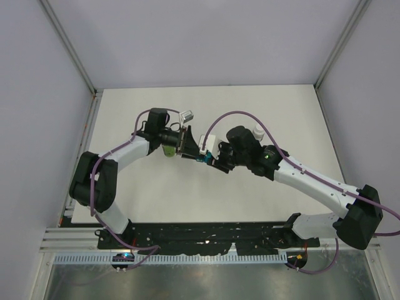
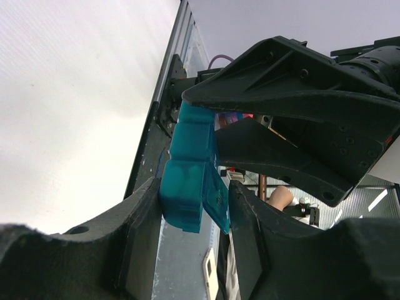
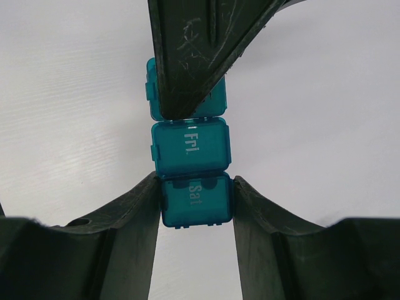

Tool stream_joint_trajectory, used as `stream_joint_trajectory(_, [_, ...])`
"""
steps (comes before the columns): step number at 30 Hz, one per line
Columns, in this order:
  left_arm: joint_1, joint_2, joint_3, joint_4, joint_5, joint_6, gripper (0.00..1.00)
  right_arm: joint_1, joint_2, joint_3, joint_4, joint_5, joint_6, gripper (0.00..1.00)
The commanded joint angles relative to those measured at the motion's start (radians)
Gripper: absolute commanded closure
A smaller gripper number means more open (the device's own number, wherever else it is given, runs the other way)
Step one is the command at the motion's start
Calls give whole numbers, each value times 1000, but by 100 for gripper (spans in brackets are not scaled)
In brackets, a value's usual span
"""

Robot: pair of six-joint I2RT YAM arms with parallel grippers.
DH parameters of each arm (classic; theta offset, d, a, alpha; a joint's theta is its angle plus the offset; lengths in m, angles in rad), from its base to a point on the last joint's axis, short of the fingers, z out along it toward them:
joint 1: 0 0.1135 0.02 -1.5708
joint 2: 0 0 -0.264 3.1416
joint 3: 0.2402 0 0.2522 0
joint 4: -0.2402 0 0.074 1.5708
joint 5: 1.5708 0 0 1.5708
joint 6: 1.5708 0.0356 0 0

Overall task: Sort the pills into containers
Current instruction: Close the pill container at the center of the board.

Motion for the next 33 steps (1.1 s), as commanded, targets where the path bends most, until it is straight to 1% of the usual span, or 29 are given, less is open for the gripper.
stream_joint_trajectory(1, [-11,-4,-2,40,31,-8,53,4,-30,36,43,13,1,94])
stream_joint_trajectory(11, [-20,-4,-13,56,32,-8,63,5,-28,42,45,15,3,95])
stream_joint_trajectory(17, [-23,-3,-21,65,31,-8,71,4,-25,46,45,12,4,94])
stream_joint_trajectory(20, [-25,-1,-21,65,29,-6,78,5,-24,49,40,7,4,94])
stream_joint_trajectory(22, [-25,2,-24,65,26,-5,84,5,-22,51,39,7,4,94])
stream_joint_trajectory(25, [-25,4,-28,63,26,-2,100,4,-21,57,32,1,6,95])
stream_joint_trajectory(33, [-25,-19,-35,48,-6,20,100,4,-5,71,14,-33,12,95])
